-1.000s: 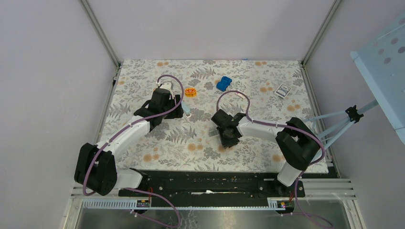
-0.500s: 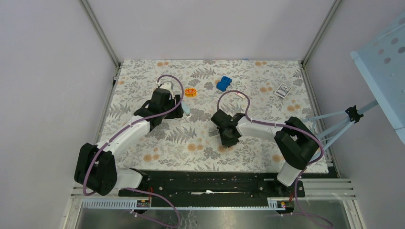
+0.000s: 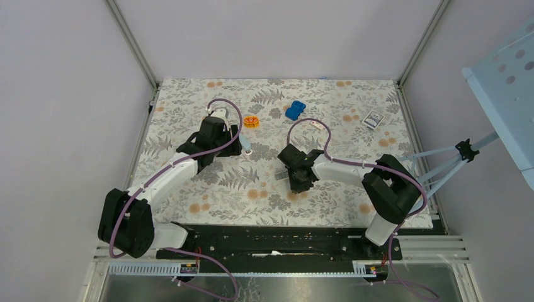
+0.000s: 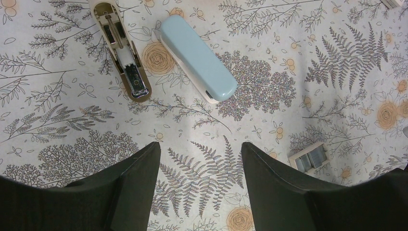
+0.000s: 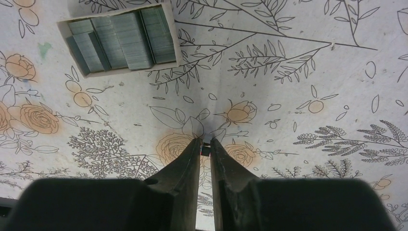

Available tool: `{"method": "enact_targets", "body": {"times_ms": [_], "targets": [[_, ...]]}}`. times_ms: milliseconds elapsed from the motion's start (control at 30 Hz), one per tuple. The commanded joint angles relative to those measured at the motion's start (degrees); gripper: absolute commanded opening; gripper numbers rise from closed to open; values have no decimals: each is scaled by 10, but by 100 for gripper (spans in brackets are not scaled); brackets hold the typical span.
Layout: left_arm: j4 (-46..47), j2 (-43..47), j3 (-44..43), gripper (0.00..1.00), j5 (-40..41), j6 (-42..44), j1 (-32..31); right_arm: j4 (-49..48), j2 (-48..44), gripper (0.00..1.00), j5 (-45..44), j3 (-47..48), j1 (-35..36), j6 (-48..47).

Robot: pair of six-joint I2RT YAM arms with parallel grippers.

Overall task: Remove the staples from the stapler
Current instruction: Move the staple to the center of the board.

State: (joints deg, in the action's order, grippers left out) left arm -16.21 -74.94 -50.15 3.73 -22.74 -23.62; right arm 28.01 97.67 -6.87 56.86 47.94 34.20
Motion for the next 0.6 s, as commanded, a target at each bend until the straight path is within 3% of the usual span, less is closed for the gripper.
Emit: {"method": "enact_targets", "body": {"times_ms": [0, 300, 567], "targets": [[23, 18, -20, 67, -8, -3, 2, -8, -3, 20, -12, -14, 5, 17], [23, 18, -20, 67, -9, -3, 2, -11, -9, 19, -19, -24, 2, 26], [23, 18, -20, 67, -9, -3, 2, -83, -47, 17, 49, -83, -44, 48]]}}
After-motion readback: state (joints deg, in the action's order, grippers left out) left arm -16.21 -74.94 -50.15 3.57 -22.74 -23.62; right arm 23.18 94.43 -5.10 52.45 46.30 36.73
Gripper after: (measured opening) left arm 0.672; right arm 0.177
